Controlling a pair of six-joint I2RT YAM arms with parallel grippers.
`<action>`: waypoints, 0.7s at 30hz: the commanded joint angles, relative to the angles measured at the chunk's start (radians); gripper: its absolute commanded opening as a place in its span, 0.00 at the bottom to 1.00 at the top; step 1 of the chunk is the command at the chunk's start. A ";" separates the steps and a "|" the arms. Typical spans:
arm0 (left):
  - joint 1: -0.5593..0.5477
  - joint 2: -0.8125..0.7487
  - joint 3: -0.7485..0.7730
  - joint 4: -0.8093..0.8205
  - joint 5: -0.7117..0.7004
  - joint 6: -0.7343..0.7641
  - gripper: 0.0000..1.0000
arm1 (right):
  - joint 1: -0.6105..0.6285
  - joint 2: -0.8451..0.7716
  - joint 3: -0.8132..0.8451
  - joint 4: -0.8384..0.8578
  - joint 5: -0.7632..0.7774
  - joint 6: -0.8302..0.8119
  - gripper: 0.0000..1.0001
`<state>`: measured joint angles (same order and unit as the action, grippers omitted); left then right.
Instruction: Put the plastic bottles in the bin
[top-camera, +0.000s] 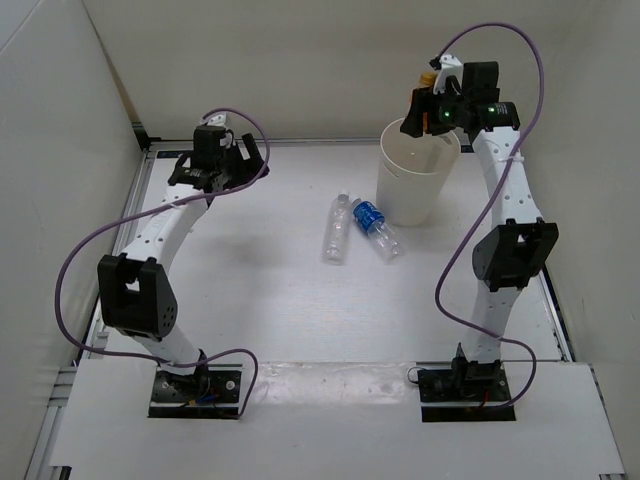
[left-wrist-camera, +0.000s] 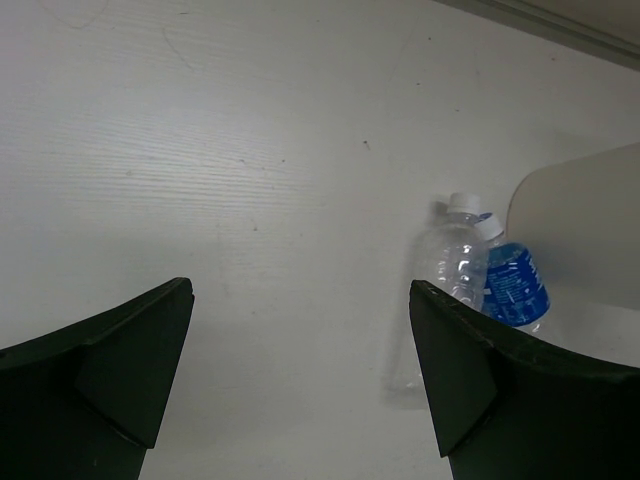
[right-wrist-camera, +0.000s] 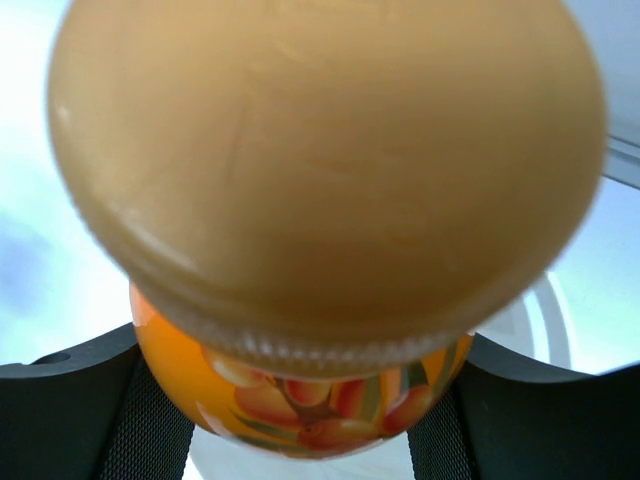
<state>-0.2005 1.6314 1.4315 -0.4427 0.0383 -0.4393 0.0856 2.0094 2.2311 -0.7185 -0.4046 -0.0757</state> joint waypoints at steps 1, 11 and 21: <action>-0.004 -0.007 0.006 0.094 0.069 -0.057 1.00 | -0.013 -0.006 0.045 -0.009 0.049 -0.035 0.41; -0.004 0.033 -0.002 0.140 0.078 -0.154 1.00 | -0.066 -0.055 0.137 -0.010 -0.011 0.033 0.90; -0.045 0.087 0.059 0.142 0.213 -0.164 1.00 | -0.133 -0.106 0.099 -0.010 -0.028 0.099 0.90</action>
<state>-0.2108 1.6993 1.4330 -0.3058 0.1753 -0.6147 -0.0036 1.9579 2.3276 -0.7536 -0.4217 -0.0219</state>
